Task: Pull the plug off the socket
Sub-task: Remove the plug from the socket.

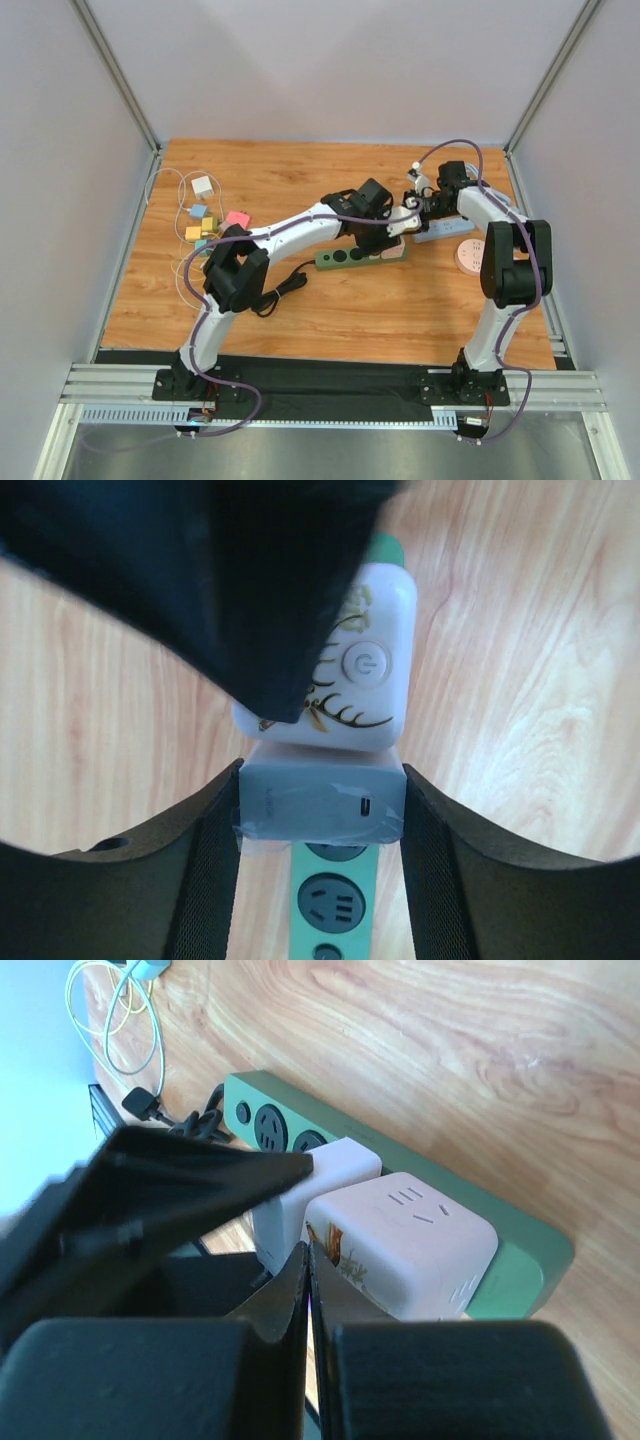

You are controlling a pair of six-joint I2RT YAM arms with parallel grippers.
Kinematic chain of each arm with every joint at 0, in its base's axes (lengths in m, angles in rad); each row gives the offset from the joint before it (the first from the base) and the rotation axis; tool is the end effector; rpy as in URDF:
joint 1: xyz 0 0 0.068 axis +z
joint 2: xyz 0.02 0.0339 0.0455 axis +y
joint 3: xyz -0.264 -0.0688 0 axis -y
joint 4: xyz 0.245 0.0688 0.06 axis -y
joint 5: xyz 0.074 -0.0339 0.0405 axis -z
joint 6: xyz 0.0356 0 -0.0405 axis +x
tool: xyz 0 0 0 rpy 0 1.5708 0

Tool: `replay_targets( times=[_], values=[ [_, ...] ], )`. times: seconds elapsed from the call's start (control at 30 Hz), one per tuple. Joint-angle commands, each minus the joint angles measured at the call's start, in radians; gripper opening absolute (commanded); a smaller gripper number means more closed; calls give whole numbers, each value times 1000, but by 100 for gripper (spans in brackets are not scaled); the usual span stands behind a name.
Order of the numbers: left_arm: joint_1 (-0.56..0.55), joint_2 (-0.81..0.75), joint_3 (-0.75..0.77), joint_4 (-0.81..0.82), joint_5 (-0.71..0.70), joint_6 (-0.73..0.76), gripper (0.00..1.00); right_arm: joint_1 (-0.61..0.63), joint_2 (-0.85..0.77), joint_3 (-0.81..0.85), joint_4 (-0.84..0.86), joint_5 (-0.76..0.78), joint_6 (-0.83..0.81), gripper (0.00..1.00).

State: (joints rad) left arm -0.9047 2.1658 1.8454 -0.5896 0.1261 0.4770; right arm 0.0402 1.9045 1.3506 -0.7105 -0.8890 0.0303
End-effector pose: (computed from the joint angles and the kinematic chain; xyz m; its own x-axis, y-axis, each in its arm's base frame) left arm 0.2971 -0.3853 0.2256 -0.0534 0.8050 -0.5908 0.9593 0.2057 0.1936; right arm 0.3741 0.0427 0.1931 -0.9601 -0.0195 -0.2791 -0.2304 0.6211 0.7491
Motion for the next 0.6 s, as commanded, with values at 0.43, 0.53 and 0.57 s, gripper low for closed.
replay_targets(
  times=[0.43, 0.53, 0.57],
  values=[
    [7, -198, -87, 154, -5, -23, 0, 6, 116, -41, 8, 361, -92, 0],
    [-3, -181, -84, 122, -14, -11, 0, 7, 102, -34, -3, 294, -119, 0],
    [-3, -178, -93, 119, 0, -8, 0, 4, 85, -27, -6, 271, -128, 0]
  ],
)
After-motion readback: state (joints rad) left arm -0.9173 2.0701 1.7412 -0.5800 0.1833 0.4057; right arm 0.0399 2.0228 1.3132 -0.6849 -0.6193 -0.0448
